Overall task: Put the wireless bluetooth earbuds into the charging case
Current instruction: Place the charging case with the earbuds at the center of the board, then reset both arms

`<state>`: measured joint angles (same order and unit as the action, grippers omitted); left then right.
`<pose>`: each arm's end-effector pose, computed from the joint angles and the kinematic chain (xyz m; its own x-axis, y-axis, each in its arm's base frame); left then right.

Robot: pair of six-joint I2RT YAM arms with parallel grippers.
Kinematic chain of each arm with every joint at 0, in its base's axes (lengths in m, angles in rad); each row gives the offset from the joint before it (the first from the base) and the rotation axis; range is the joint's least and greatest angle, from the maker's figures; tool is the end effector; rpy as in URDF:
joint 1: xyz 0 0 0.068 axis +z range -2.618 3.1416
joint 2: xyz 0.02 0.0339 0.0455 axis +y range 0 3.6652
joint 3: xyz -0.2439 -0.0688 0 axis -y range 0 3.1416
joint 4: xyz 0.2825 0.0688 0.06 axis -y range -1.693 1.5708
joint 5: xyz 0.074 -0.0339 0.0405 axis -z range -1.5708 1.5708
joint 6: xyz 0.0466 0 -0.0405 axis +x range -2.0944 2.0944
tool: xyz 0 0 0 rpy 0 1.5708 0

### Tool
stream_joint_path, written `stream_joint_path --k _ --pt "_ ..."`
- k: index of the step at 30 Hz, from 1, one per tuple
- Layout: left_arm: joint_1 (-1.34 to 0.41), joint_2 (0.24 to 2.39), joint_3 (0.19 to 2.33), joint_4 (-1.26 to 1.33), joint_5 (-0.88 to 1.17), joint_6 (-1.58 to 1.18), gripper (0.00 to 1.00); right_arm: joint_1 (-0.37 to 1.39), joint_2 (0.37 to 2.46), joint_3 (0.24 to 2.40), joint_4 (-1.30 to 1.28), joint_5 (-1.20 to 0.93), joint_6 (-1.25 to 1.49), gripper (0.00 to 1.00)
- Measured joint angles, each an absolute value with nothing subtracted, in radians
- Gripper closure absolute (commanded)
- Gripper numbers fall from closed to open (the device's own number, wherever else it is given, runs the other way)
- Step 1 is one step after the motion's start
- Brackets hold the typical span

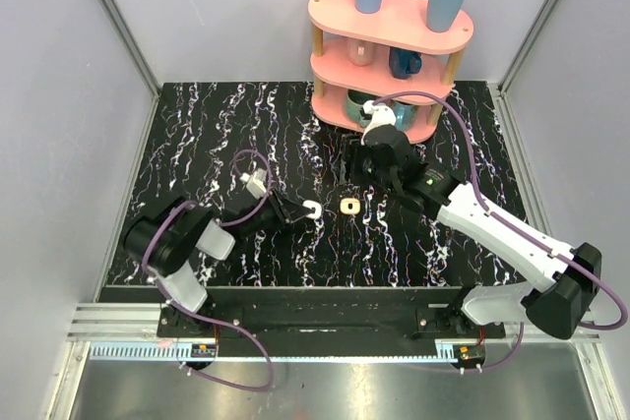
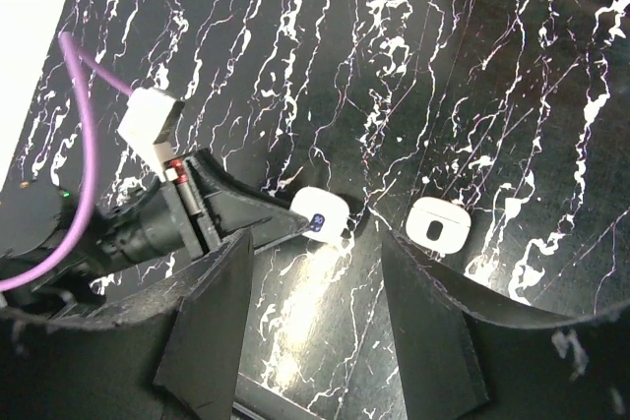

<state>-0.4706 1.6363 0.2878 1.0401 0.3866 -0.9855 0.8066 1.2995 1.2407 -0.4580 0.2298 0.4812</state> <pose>0.2313 -0.1374 0.0590 -0.7664 -0.4763 -0.4310 0.1834 0.4808 -0.8574 0.2457 0.2410 0.3328 -0.5650 0.0618 -0.8228 -0.3434 0.8891 0.3026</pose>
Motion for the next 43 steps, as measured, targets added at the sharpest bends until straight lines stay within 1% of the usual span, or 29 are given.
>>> stream_joint_path --k 2,3,5,7,9,10,11,12,14,16,17,18,19,20,23,26,27,28,29,32,34,36,38,39,40,43 --pt "-0.469 1.724 0.292 1.11 0.389 -1.028 1.0 0.807 1.291 1.232 -0.458 0.224 0.483 0.38" --pt "-0.469 1.758 0.296 1.134 0.389 -1.045 0.98 0.807 1.286 1.228 -0.458 0.223 0.484 0.38" --pt "-0.469 1.814 0.302 1.171 0.388 -1.071 0.84 0.805 1.278 1.224 -0.458 0.223 0.484 0.38" --pt "-0.469 1.833 0.302 1.183 0.387 -1.082 0.85 0.803 1.273 1.224 -0.456 0.223 0.484 0.38" --pt "-0.469 1.834 0.302 1.204 0.383 -1.087 0.77 0.801 1.272 1.224 -0.454 0.223 0.484 0.37" --pt "-0.469 1.834 0.302 1.214 0.381 -1.089 0.63 0.799 1.272 1.224 -0.453 0.223 0.484 0.38" --pt "-0.469 1.834 0.302 1.224 0.379 -1.09 0.57 0.798 1.272 1.224 -0.454 0.222 0.484 0.37" --pt "-0.469 1.834 0.302 1.229 0.376 -1.091 0.53 0.797 1.272 1.224 -0.453 0.221 0.484 0.37" --pt "-0.469 1.832 0.301 1.227 0.366 -1.089 0.38 0.797 1.272 1.224 -0.453 0.218 0.484 0.37" --pt "-0.469 1.82 0.3 1.208 0.356 -1.075 0.18 0.797 1.272 1.224 -0.453 0.217 0.484 0.37" --pt "-0.469 1.807 0.299 1.199 0.351 -1.076 0.17 0.797 1.272 1.224 -0.453 0.217 0.484 0.38" --pt "-0.469 1.792 0.299 1.192 0.346 -1.066 0.15 0.796 1.272 1.224 -0.452 0.217 0.484 0.37" --pt "-0.469 1.773 0.299 1.183 0.339 -1.058 0.06 0.796 1.272 1.224 -0.451 0.217 0.484 0.37" --pt "-0.469 1.753 0.296 1.172 0.331 -1.053 0.01 0.796 1.272 1.224 -0.45 0.217 0.484 0.37" --pt "-0.469 1.668 0.281 1.113 0.304 -1.022 0.01 0.795 1.272 1.224 -0.445 0.218 0.484 0.37" --pt "-0.469 1.523 0.281 0.974 0.267 -0.959 0.01 0.791 1.272 1.224 -0.444 0.223 0.484 0.36" --pt "-0.469 1.461 0.281 0.921 0.252 -0.925 0.01 0.788 1.272 1.223 -0.441 0.225 0.484 0.34" --pt "-0.469 1.379 0.289 0.838 0.233 -0.882 0.01 0.785 1.272 1.221 -0.438 0.228 0.484 0.3" --pt "-0.469 1.29 0.303 0.748 0.216 -0.836 0.01 0.779 1.27 1.215 -0.435 0.232 0.484 0.29" --pt "-0.471 1.093 0.382 0.539 0.147 -0.707 0.01 0.739 1.262 1.185 -0.431 0.244 0.485 0.22" --pt "-0.472 0.984 0.466 0.396 0.073 -0.621 0.01 0.683 1.252 1.154 -0.43 0.244 0.485 0.2" --pt "-0.475 0.905 0.578 0.262 -0.023 -0.532 0.01 0.608 1.244 1.117 -0.429 0.241 0.485 0.16" --pt "-0.477 0.835 0.637 0.207 -0.087 -0.483 0.01 0.541 1.24 1.087 -0.429 0.235 0.484 0.11" --pt "-0.477 0.807 0.66 0.187 -0.125 -0.458 0.01 0.504 1.24 1.071 -0.428 0.232 0.485 0.02" --pt "-0.477 0.778 0.678 0.163 -0.162 -0.43 0.01 0.47 1.24 1.055 -0.428 0.225 0.485 0.0" --pt "-0.477 0.744 0.698 0.103 -0.234 -0.383 0.01 0.392 1.227 1.004 -0.412 0.223 0.484 0.0"
